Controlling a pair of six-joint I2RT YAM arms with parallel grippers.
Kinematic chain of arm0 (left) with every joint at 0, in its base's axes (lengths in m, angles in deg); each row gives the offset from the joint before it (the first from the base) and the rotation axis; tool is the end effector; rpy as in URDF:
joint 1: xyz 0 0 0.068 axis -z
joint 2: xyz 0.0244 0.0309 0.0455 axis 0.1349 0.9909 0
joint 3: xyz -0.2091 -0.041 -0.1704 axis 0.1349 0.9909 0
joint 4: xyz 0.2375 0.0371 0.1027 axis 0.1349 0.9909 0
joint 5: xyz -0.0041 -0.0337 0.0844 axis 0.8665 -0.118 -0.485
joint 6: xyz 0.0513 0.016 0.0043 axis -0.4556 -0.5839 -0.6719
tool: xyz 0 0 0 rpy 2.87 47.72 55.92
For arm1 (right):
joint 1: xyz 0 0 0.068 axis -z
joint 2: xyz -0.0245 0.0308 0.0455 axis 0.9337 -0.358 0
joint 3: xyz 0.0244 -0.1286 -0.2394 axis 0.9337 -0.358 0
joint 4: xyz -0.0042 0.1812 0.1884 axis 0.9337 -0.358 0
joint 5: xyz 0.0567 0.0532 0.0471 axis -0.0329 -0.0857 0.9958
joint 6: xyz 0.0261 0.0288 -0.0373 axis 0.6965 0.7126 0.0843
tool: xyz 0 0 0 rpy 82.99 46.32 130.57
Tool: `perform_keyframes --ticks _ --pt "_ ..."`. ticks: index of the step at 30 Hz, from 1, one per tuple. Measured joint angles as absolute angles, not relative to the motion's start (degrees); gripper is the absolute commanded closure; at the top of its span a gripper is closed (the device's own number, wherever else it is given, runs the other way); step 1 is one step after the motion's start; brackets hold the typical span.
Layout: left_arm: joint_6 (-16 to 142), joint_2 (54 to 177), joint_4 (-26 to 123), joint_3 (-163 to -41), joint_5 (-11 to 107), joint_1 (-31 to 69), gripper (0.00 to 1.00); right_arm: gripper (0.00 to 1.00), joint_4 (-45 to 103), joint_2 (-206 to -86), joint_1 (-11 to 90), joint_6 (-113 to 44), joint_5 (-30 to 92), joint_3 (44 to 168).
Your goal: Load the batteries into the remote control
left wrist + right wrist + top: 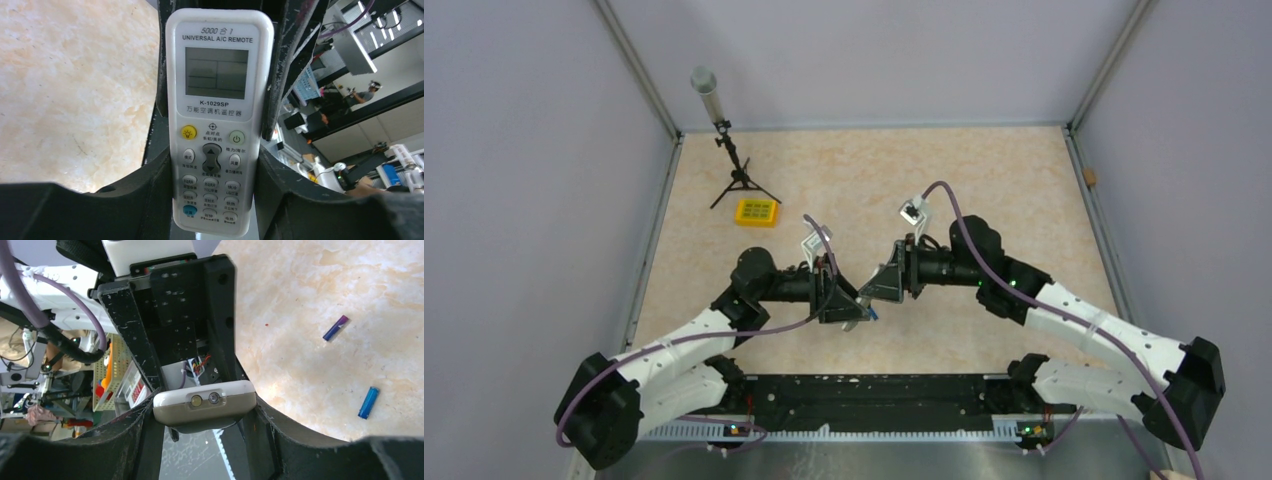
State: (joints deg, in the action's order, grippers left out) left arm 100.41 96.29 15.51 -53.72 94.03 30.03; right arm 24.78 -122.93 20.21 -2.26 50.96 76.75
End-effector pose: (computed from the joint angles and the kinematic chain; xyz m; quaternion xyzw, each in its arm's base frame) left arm 0.1455 -0.1494 0.2573 0.2705 0.6419 -0.6707 0.2548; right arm 0.1410 0.1862 0.3172 -0.2088 0.7612 0.5426 0.2872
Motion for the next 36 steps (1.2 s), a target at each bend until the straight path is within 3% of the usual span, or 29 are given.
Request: perform_keyframes --ticks 2,3,5,8,14,21,36 --pt "99.99 96.03 15.62 -53.78 94.05 30.18 0.98 0.73 24.86 -122.91 20.21 -2.35 51.44 76.79" --pt "100.02 96.03 15.67 -53.78 93.81 30.18 1.00 0.63 24.84 -122.91 20.21 -2.39 51.51 76.86" --pt "100.04 95.99 15.60 -53.78 93.31 30.20 1.00 0.46 24.82 -122.91 20.34 -2.44 51.46 76.86" --pt "100.89 95.94 14.75 -53.69 91.67 30.29 1.00 0.35 24.80 -122.28 20.45 -2.92 50.68 76.86" --pt "105.24 95.79 9.79 -50.96 85.11 30.18 1.00 0.28 24.56 -115.68 20.45 -4.60 48.32 75.09" --pt "111.62 95.86 0.37 -46.96 78.25 30.18 1.00 0.28 30.39 -110.08 20.45 -3.79 48.64 66.87" --pt "122.00 100.77 -16.94 -44.49 71.52 30.18 1.00 0.30 46.41 -119.96 15.92 -0.45 48.03 62.06"
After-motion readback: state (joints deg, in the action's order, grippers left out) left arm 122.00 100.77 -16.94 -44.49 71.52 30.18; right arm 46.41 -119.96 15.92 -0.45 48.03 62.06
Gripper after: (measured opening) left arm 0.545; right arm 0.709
